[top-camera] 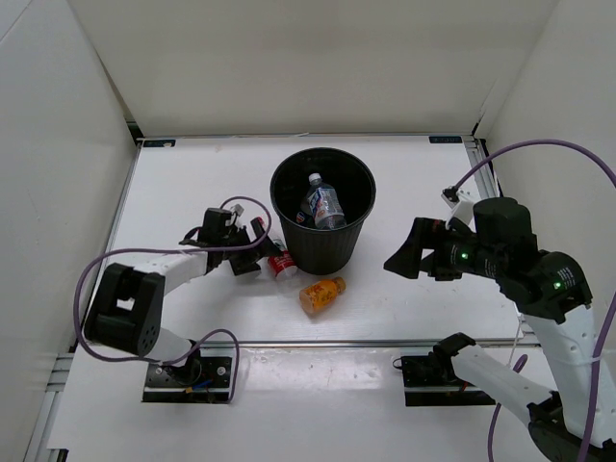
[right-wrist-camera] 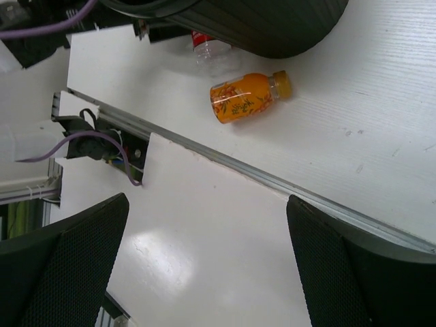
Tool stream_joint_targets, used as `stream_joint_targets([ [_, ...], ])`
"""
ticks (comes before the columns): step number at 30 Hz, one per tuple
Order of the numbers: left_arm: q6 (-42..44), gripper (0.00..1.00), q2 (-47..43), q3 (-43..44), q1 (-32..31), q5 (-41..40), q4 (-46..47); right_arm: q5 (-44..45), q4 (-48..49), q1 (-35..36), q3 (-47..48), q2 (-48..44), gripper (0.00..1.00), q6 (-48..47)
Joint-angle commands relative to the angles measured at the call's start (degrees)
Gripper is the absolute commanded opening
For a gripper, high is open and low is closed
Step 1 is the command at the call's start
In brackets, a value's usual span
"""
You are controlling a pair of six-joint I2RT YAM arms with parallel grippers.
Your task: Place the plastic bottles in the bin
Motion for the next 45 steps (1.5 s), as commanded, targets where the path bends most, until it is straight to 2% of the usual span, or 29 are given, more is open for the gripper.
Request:
stream_joint_targets([
  [1, 1.64, 1.0, 2.83, 4.19, -1.06, 1.44, 3.14, -1.56, -0.74, -0.39, 2.82, -0.18, 1.0, -2.12],
  [3, 1.64, 1.0, 6.17, 5.08, -1.06, 1.96, 3.14, -1.56, -1.35, -0.39, 2.82, 0.35, 1.0, -2.12],
  [5, 1.03, 0.93, 10.02, 6.65, -1.06, 4.58, 3.14, -1.56, -2.05, -0.39, 3.43, 0.87, 1.0, -3.17],
  [7, 1.02, 0.82, 12.06, 7.27, -1.58, 5.3, 3.14, -1.56, -2.58, -0.39, 3.44, 0.88, 1.0, -3.87],
  [8, 1.02, 0.7, 12.68, 7.28, -2.2, 5.91, 3.14, -0.86, -3.11, -0.39, 3.44, 0.88, 1.0, -3.88],
  [9, 1.02, 0.65, 12.69, 7.28, -2.2, 5.92, 3.14, -0.86, -3.11, -0.39, 3.44, 1.4, 1.0, -3.88],
  [11, 1.02, 0.56, 11.29, 6.75, -2.2, 5.4, 3.14, -0.25, -3.11, -0.39, 3.44, 1.41, 1.0, -4.49],
  [13, 0.32, 0.52, 8.57, 5.09, -2.2, 5.39, 3.14, -0.24, -3.11, -0.39, 3.44, 1.41, 1.0, -4.49],
  [17, -4.06, 0.53, -7.23, 1.3, -0.09, 2.95, -1.67, 1.07, -1.8, -0.39, 0.64, 0.18, 1.0, -3.97],
  [18, -4.77, 0.53, -15.1, 1.3, -0.09, -0.2, -3.95, 1.08, -0.66, -0.39, -0.33, -0.35, 1.0, -3.96],
  [19, -4.78, 0.56, -19.09, 2.26, -0.09, -2.06, -9.28, 1.95, -0.13, -0.39, -1.47, -0.87, 1.0, -2.83],
  [21, -5.57, 0.58, -28.91, 5.85, -0.09, -9.06, -15.72, 2.75, 1.71, -0.91, -4.99, -2.46, 1.0, -0.63],
  [23, -5.57, 0.61, -33.09, 14.28, -0.09, -12.26, -21.52, 3.27, 3.12, -0.92, -7.53, -3.51, 1.0, 2.0],
  [24, -5.05, 0.61, -34.15, 17.53, -0.09, -12.8, -21.55, 2.66, 3.82, -0.92, -9.9, -4.21, 1.0, 2.71],
  [25, -4.43, 0.61, -34.16, 24.43, -0.7, -12.8, -21.56, 2.66, 5.22, -0.92, -11.14, -4.22, 1.0, 3.41],
  [27, -2.77, 0.62, -31.98, 31.24, -2.8, -13.33, -22.08, 2.04, 6.55, -0.92, -13.6, -5.36, 1.0, 5.25],
  [28, -1.8, 0.62, -28.05, 37.97, -3.78, -14.02, -22.08, 1.26, 8.04, -0.92, -16.13, -5.36, 1.0, 5.79],
  [33, 4.61, 0.65, -11.44, 52.96, -11.85, -18.68, -22.08, -0.68, 11.56, -0.92, -20.2, -4.66, 1.0, 8.34],
  [34, 5.41, 0.65, -11.4, 54.46, -13.18, -18.69, -22.08, -1.2, 12.35, -0.92, -20.2, -4.66, 1.0, 9.12],
  [37, 6.91, 0.67, -2.02, 57.37, -17.39, -21.58, -22.08, -2.09, 14.37, -0.92, -23.1, -3.08, 1.0, 9.13],
  [41, 7.17, 0.68, 0.82, 58.08, -22.67, -25.7, -22.08, -2.09, 15.6, -0.92, -24.95, -2.37, 1.0, 9.66],
  [45, 9.19, 0.78, 1.44, 56.24, -26.37, -33.43, -22.61, -2.7, 17.01, -1.44, -28.37, -2.9, 1.0, 10.71],
])
